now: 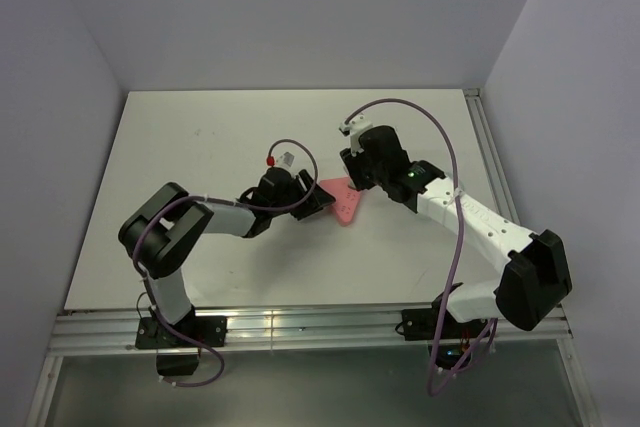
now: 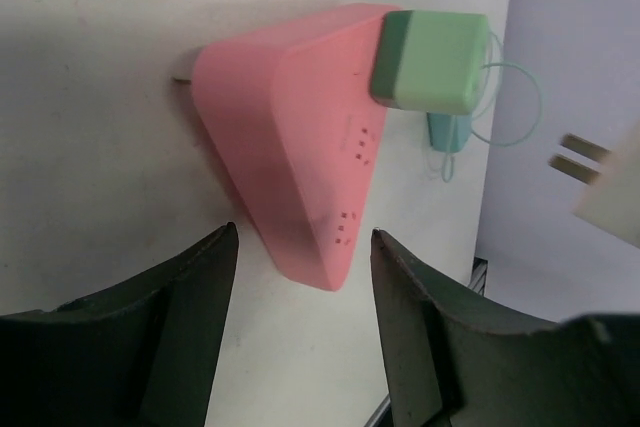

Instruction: Insert the plug

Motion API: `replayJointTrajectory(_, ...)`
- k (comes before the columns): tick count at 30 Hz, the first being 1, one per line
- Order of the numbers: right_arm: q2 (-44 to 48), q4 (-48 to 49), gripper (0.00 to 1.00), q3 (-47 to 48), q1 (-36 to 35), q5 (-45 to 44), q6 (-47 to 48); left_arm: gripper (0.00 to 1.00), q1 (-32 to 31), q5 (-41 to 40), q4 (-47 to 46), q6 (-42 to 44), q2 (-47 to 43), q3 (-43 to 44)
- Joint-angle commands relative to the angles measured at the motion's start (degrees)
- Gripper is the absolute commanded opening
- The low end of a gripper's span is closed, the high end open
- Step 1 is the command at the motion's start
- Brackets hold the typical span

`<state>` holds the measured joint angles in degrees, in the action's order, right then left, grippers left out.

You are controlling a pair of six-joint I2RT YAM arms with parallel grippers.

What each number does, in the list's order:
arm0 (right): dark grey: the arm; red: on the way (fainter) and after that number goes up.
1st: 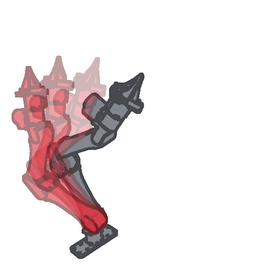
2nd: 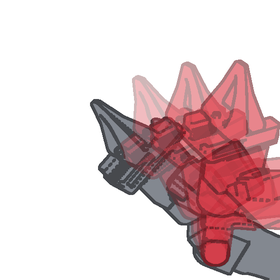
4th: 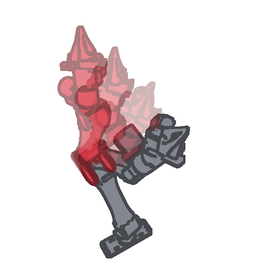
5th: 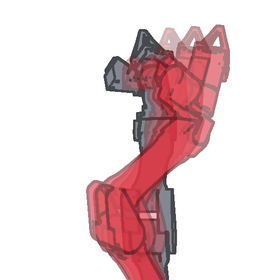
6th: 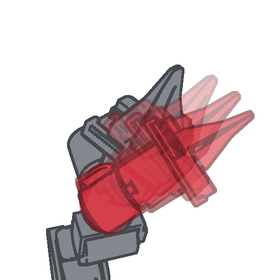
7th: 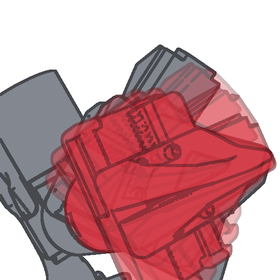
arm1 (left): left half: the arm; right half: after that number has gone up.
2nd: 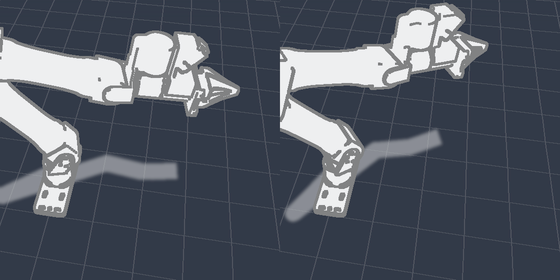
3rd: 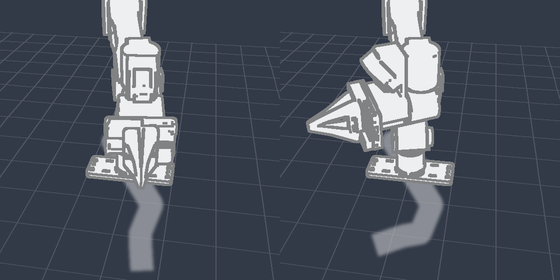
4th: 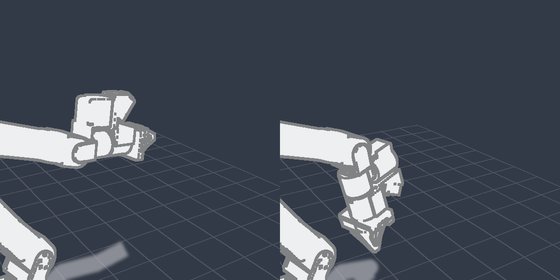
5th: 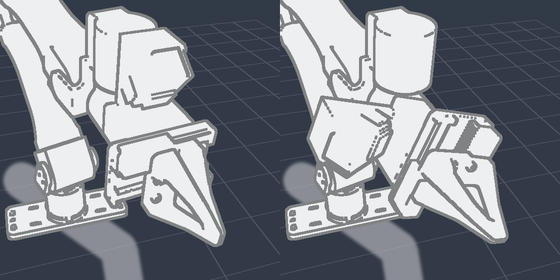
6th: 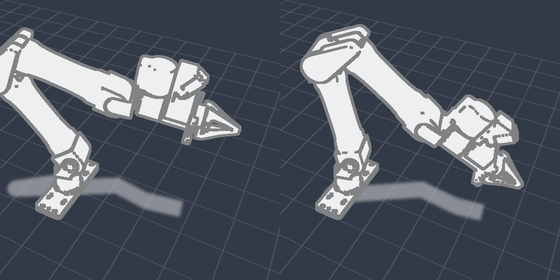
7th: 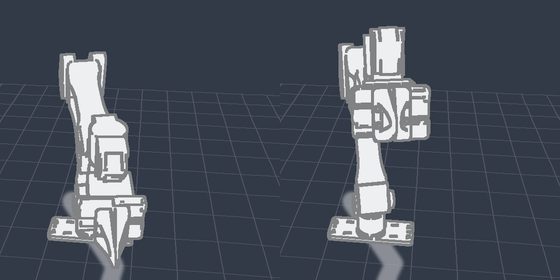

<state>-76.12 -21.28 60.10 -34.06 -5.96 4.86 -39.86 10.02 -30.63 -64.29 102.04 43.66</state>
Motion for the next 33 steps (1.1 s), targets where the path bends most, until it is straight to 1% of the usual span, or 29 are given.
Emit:
replayJointTrajectory(1, 1.68, 1.15, 0.00, 3.45, 0.49, 1.21, -1.00, 0.61, -0.49, -1.23, -3.03, -1.36, 3.34, 1.87)
replayJointTrajectory(4, 1.93, 0.98, 0.00, 3.98, 0.49, 1.56, -1.08, 0.61, -0.49, -1.85, -2.32, -1.45, 4.48, 2.40)
replayJointTrajectory(7, 2.29, 1.76, 0.00, 3.54, 0.49, 2.44, -1.08, 0.62, -0.57, -1.41, -6.01, -1.45, 5.36, 1.87)
replayJointTrajectory(11, 0.97, 1.33, 0.00, 4.06, 0.49, 3.05, -1.26, 0.62, -0.49, -0.53, -6.80, -1.10, 7.12, 3.18)
replayJointTrajectory(17, -0.17, 1.33, 0.00, 4.50, 0.49, 3.41, -1.17, 0.60, -0.40, -0.18, -8.91, -1.28, 8.88, 2.92)
replayJointTrajectory(22, -1.40, 0.36, 0.00, 5.03, 0.49, 5.51, -0.82, 0.53, 0.04, 1.04, -10.32, 0.48, 9.93, 2.93)
replayJointTrajectory(24, -2.01, -0.51, 0.00, 5.55, 0.49, 5.69, -0.64, 0.42, 0.48, 1.32, -12.43, 0.83, 9.59, 1.61)
replayJointTrajectory(26, -3.24, -2.27, 0.00, 6.00, 0.49, 5.69, -0.21, 0.33, 1.00, 1.67, -11.39, 1.71, 9.32, 1.17)
replayJointTrajectory(27, -3.68, -3.32, 0.00, 6.43, 0.49, 7.00, -0.12, 0.32, 1.10, 1.84, -10.86, 2.58, 9.06, 1.17)
replayJointTrajectory(28, -4.30, -3.94, 0.00, 6.61, 0.40, 7.18, -0.03, 0.25, 1.36, 2.28, -10.85, 2.94, 9.23, 1.08)
replayJointTrajectory(29, -4.65, -4.38, 0.00, 6.79, 0.40, 7.01, 0.14, 0.22, 2.06, 4.28, -11.03, 3.38, 9.40, 1.16)
replayJointTrajectory(32, -5.45, -5.70, 0.00, 7.14, 0.40, 6.31, -0.12, 0.12, 4.17, 6.67, -10.33, 3.91, 10.20, 1.34)
replayJointTrajectory(33, -5.53, -6.23, 0.00, 7.23, 0.40, 6.83, -0.12, 0.07, 4.61, 7.98, -7.89, 4.61, 10.98, 1.78)
